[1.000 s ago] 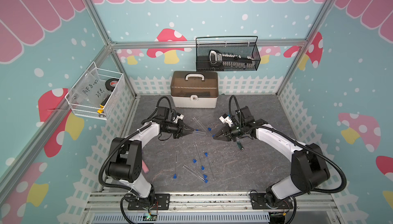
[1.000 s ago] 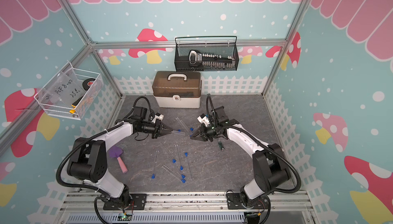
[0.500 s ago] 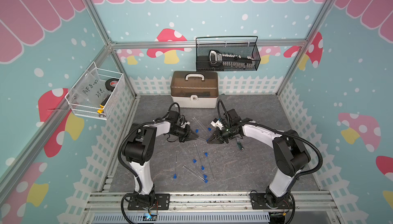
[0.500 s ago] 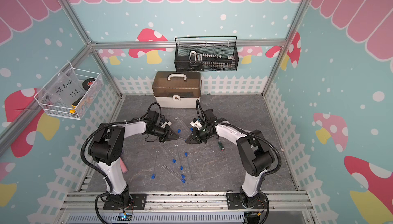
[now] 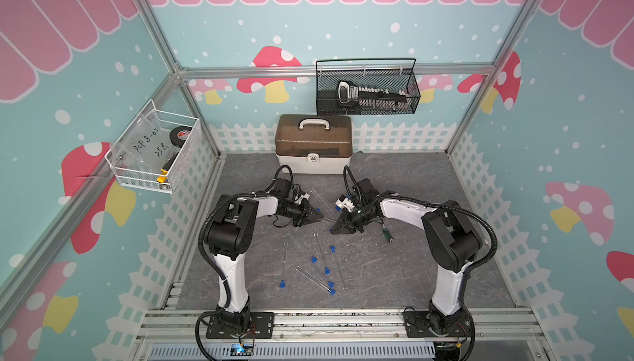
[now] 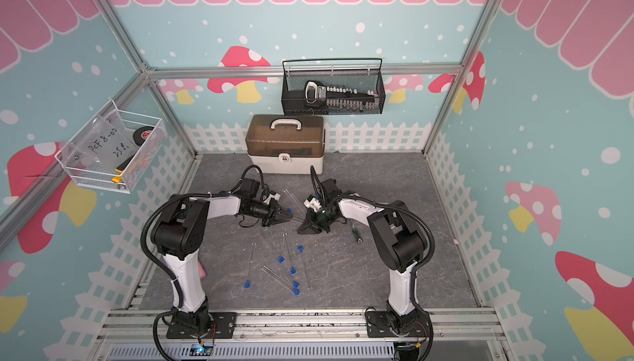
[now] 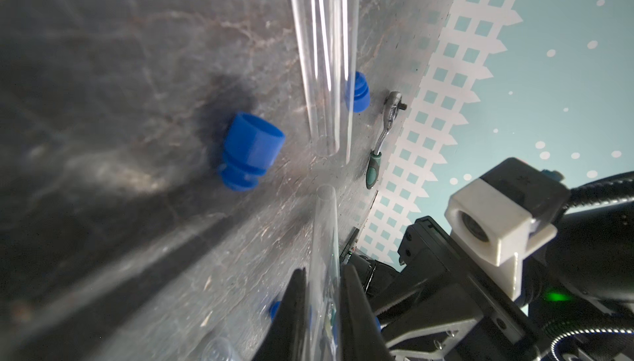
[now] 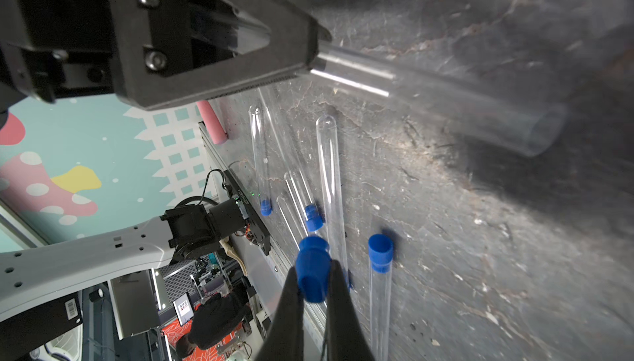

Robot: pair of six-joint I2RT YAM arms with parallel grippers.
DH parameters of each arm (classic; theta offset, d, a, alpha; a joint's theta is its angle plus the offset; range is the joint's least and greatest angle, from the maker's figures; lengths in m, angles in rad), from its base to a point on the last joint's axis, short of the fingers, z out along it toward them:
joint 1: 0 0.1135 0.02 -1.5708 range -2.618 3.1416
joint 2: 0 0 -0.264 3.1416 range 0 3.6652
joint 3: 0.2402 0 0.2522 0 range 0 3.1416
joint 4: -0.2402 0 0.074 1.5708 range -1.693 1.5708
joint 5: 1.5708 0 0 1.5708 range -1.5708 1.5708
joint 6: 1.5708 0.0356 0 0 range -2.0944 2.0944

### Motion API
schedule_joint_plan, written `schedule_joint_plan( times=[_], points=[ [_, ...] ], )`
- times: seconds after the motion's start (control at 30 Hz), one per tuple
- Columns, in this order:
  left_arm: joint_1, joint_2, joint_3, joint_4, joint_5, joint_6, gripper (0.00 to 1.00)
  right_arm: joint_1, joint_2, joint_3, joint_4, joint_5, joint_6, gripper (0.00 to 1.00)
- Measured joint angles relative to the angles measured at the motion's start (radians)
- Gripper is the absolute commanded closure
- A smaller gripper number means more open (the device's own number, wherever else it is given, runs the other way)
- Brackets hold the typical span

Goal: Remove stoppers from test tubes
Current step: Place the test tube at the center of the board.

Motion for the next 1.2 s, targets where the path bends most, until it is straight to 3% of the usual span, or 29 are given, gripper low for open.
schedule_joint_plan(
  times=[0.4,0.8,1.2],
  points=[
    [0.013,0.018,-0.068,0.079,0.034,-0.025,0.6,0.002,0.026,0.005,0.005,0.038,0.029,1.0],
    [0.053,-0.025,-0.117,0.095,0.026,-0.052,0.59,0.02,0.075,0.083,0.002,0.047,0.035,1.0],
    [0.059,-0.109,-0.103,0.036,-0.014,-0.052,0.58,0.02,0.093,0.136,-0.163,0.166,-0.051,1.0]
  ],
)
